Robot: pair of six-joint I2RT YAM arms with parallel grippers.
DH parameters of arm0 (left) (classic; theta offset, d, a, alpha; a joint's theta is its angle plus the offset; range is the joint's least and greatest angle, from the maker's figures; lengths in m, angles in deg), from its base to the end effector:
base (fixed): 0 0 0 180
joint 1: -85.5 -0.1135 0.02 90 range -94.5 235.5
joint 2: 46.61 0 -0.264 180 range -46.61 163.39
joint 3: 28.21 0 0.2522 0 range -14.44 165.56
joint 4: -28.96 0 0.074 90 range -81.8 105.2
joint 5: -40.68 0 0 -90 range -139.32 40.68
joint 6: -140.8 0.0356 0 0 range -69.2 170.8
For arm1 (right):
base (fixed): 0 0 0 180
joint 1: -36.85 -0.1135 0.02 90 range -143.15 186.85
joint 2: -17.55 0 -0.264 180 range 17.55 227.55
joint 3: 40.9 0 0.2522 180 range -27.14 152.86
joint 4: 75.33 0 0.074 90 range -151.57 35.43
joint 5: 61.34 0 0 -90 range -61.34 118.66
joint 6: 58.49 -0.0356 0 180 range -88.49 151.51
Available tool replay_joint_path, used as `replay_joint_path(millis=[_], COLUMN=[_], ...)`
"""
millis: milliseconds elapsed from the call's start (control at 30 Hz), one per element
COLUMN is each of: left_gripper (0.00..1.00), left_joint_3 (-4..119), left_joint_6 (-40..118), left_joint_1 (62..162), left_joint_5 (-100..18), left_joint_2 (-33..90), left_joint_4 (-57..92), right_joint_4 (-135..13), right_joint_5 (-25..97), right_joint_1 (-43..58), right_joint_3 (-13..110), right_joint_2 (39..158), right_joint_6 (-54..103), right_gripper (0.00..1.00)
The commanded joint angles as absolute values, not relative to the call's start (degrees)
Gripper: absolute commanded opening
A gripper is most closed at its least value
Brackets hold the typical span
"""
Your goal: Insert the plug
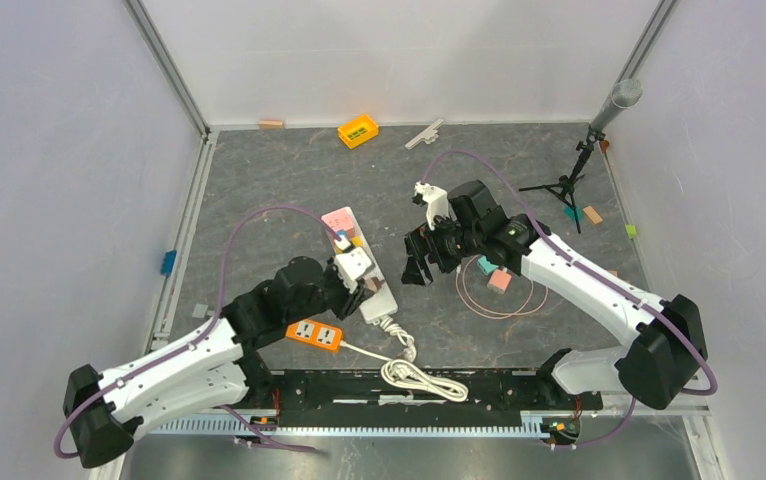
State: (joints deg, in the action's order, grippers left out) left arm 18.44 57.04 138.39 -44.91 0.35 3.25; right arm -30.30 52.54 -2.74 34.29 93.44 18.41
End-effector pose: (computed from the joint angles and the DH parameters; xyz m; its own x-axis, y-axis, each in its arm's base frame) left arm 0.1127 -0.1535 0.2571 -0.1722 0.4072 -0.8970 0.8606 0.5052 0.0641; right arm 0.2083 0.1909 0.2902 -0.7189 -0.3256 -0.6142 -0.6546 0.6143 0.4405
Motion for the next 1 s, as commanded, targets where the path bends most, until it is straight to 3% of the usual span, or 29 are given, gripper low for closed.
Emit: replay_joint_path(millis=[0, 233, 500, 733, 967], left_gripper=[0.02, 0.02, 0.02, 0.02, 0.02], left_joint_3=[18.0, 23.6, 32.4, 33.5, 30.4], left_joint_6=[41.8, 32.6, 24.0, 23.6, 18.9], left_joint_1=[136.6, 133.2, 122.1, 122.2, 124.3], left_joint_5=[-59.6, -70.9, -58.0, -49.8, -45.3], left_joint_2=[-5.8, -7.4, 3.4, 13.3, 16.2], left_joint_4=[1.7, -15.9, -29.9, -25.4, -10.9], right_joint_4=[-32.8, -32.7, -35.5, -40.5, -50.8], right_joint_5=[53.7, 53.2, 53.8, 55.9, 59.4], right_joint_1=[-2.9, -7.8, -10.4, -9.9, -6.8], right_joint_3=[35.3, 41.9, 47.2, 44.8, 35.4], right_joint_2=[93.8, 101.8, 111.4, 112.4, 108.6], right_joint_6=[16.8, 19.4, 15.2, 10.4, 5.5], right_gripper=[0.98, 0.98, 0.97, 0.96, 0.95])
